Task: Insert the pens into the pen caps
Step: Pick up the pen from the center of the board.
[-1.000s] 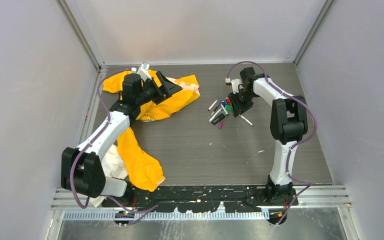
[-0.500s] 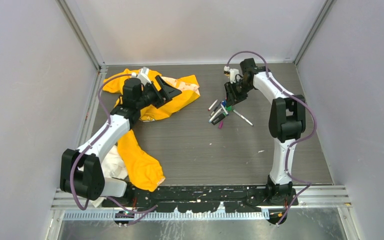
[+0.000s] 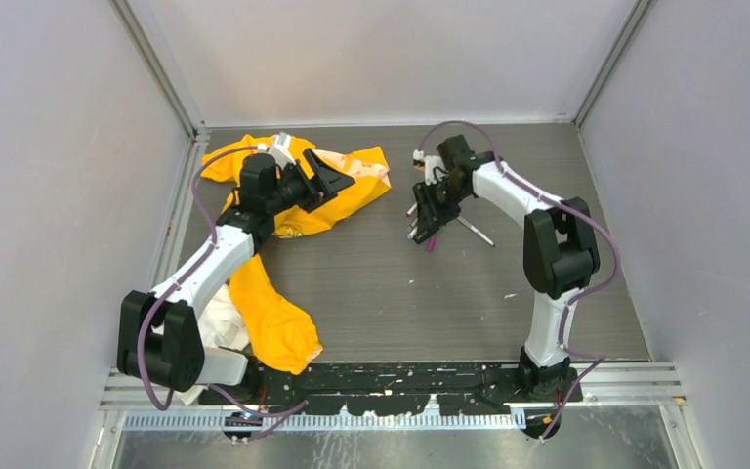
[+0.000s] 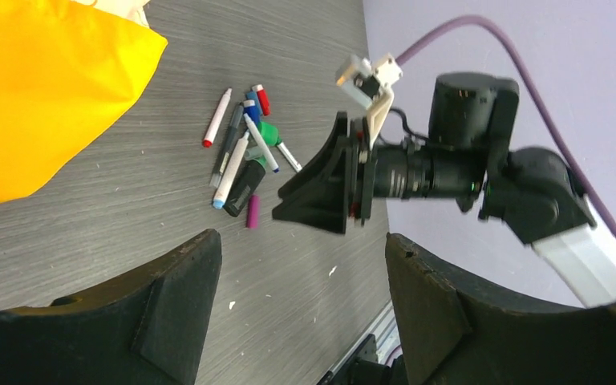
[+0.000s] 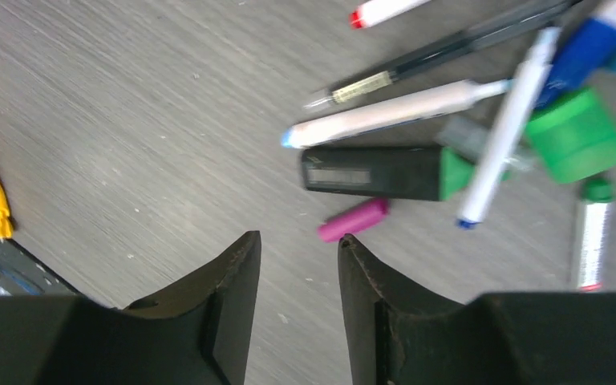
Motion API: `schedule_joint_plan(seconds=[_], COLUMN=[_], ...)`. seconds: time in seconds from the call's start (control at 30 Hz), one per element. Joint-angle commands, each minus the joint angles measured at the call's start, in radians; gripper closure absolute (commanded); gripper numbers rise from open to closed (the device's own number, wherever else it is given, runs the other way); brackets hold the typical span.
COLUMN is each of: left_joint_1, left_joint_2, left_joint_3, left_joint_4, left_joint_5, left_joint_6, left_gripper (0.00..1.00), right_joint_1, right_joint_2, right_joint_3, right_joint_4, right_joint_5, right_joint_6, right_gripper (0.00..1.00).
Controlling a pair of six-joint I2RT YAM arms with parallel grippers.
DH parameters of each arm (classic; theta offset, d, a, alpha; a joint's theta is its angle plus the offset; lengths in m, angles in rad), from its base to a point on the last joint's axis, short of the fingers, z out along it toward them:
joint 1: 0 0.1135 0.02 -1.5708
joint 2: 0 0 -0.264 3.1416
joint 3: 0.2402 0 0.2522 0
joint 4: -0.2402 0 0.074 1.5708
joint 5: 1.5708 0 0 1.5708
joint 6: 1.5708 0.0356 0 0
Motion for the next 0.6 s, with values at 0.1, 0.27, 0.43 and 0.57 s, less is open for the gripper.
schedule_joint_plan(seconds=[0.1,0.27,0.43,0.57], left_joint_1=[-0.004,-0.004,-0.004,-0.004], left_joint_2=[-0.012,-0.024,-0.07,-0.107], left_joint_3=[0.006,-0.014,-0.043,-0.068], left_joint_4=[0.082,0.094,0.084,0.062], left_joint_5=[0.017,0.021,0.001,-0.014], left_joint_6=[-0.013,-0.025,-0.02,-0.012], left_gripper=[0.25,0.25,0.25,0.25], right_joint_1=[0.134,0.15,0.148,0.143], right_joint_2=[-0.175,-0.121,-0.048,-0.028], right_joint_3=[-0.17,-0.118,-0.061,-0.048], right_joint_4=[0.242,0.218,0.193,0.204], right_joint_5=[0.504,0.629,0.674,0.676], right_joint_6=[0.533,0.696,0.762,0.781], right_gripper=[0.48,0.44,0.48,0.55])
